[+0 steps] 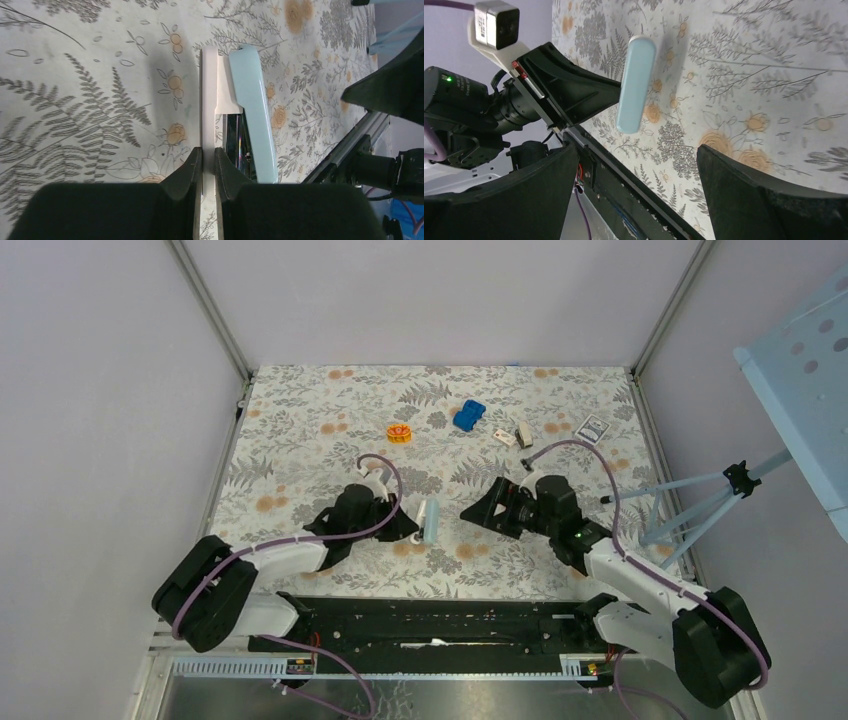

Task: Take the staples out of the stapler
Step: Pick up the stapler from the center of the board, then unload the staple at the center of the board.

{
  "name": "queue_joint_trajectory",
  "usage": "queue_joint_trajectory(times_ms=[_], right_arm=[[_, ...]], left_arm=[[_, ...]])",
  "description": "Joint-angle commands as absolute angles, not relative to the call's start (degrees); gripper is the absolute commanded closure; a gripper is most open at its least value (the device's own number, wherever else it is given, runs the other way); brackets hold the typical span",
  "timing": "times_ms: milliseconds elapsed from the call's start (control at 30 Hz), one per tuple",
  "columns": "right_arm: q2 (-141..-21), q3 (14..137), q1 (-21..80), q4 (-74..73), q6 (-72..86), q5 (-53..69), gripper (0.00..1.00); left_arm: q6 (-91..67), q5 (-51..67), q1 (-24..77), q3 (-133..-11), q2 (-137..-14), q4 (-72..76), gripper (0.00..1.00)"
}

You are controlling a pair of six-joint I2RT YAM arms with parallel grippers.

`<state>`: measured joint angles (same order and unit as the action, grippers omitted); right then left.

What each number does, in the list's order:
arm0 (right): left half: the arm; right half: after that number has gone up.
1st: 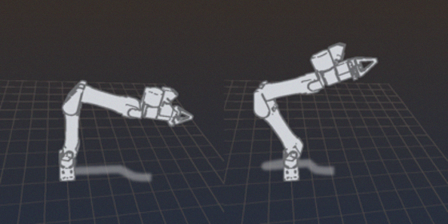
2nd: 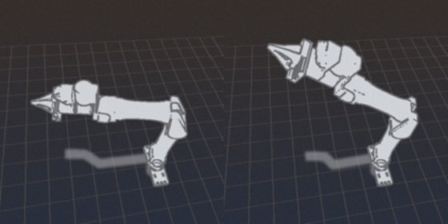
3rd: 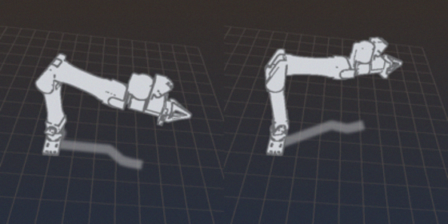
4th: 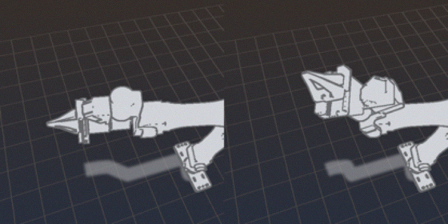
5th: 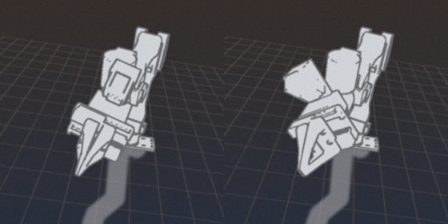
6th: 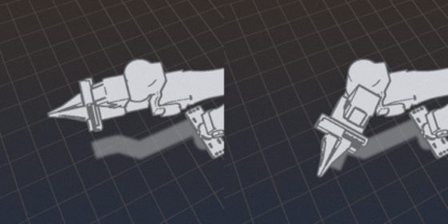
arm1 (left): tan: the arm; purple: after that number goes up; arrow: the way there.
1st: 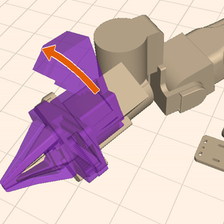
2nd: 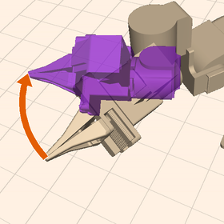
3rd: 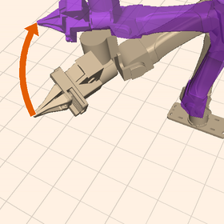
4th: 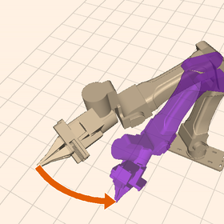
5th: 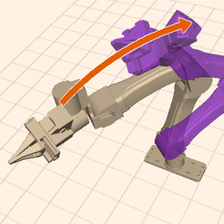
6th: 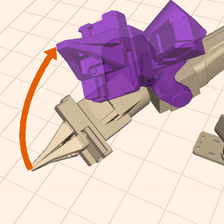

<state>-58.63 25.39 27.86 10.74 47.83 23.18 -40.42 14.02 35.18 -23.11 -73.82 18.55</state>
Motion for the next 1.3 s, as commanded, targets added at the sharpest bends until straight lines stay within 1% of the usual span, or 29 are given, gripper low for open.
queue_joint_trajectory(times_ms=[0,167,300,600,767,1033,1267], right_arm=[[-62.1,24.3,33.6,18.8,52.7,18.4,0.05],[-67.5,24.2,39.2,20.4,53.1,13.0,0.06],[-71.3,26.0,42.0,17.5,50.4,8.8,0.07],[-75.7,27.3,45.2,18.1,49.0,8.5,0.07],[-78.0,28.7,45.5,20.3,48.7,9.6,0.07],[-83.8,32.4,46.3,19.3,48.4,9.9,0.07],[-88.1,34.8,46.3,14.0,49.5,6.7,0.13]], left_arm=[[-41.2,12.1,38.1,-24.7,-75.1,24.6,1.0],[-41.1,5.5,42.3,-26.9,-75.4,20.3,1.0],[-40.6,-0.4,45.5,-29.7,-76.4,15.1,1.0],[-43.3,-8.0,49.0,-31.3,-77.2,10.7,1.0],[-44.4,-9.4,49.6,-31.2,-78.3,10.8,1.0],[-44.6,-9.8,50.7,-31.4,-78.8,10.6,1.0],[-44.6,-9.8,51.0,-31.1,-78.9,10.6,1.0]])
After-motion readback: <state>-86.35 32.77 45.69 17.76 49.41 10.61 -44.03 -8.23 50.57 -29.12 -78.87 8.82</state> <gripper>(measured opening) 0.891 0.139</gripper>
